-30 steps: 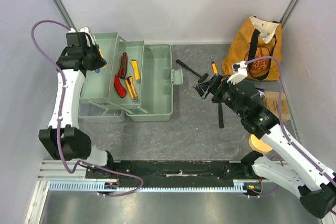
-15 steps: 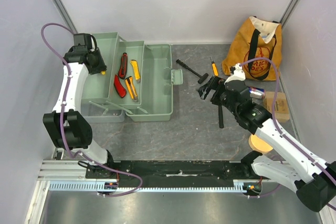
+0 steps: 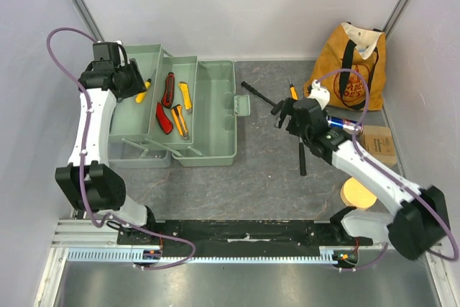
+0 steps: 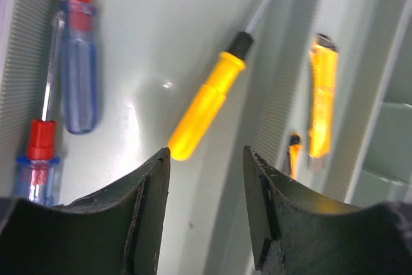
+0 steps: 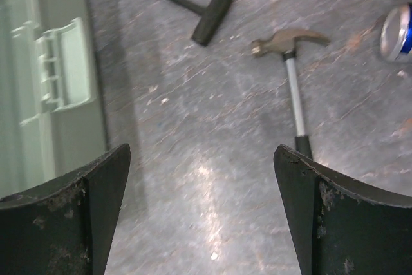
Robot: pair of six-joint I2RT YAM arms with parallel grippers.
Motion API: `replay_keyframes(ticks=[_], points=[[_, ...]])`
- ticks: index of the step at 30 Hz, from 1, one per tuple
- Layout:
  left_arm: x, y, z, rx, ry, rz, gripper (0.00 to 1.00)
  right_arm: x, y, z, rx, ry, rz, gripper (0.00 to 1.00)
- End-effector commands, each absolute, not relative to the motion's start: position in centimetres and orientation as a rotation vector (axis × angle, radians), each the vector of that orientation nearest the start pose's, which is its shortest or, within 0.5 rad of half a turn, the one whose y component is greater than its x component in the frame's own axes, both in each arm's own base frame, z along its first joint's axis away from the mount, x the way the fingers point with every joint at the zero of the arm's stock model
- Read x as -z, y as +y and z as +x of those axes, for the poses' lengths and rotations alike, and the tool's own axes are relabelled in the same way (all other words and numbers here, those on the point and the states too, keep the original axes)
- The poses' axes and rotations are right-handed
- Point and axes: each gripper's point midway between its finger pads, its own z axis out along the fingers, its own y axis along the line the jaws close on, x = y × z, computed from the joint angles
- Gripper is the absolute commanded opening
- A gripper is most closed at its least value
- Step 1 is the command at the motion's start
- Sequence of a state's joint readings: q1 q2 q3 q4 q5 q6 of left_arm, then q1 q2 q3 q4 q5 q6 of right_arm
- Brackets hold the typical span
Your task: Pack the tool kit
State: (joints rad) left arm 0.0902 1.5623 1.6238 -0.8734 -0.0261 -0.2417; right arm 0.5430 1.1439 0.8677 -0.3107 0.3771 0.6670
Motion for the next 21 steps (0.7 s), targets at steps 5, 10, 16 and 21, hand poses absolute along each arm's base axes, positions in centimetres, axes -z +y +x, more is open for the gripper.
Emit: replay_keyframes(ticks=[5, 10, 16, 21], points=[[-34.5, -2.9, 36.8, 0.420, 2.103, -0.171, 0.55, -16.3, 12.0, 41.5, -0.011, 2.085, 0.291, 0.89], [-37.1, -6.9, 33.8, 0.652, 1.997, -0.017, 0.55, -14.1, 11.8, 47.4, 0.052, 2.125, 0.174, 0.68], [-38.6, -8.9, 31.8, 0.786, 1.930, 0.058, 0.55, -12.1, 9.9, 51.3, 0.171, 2.133, 0.132, 0.65], [-39.7, -9.7, 30.7, 0.834, 1.886, 0.100, 0.56, -9.3, 8.7, 53.4, 0.131, 2.190, 0.105, 0.68]])
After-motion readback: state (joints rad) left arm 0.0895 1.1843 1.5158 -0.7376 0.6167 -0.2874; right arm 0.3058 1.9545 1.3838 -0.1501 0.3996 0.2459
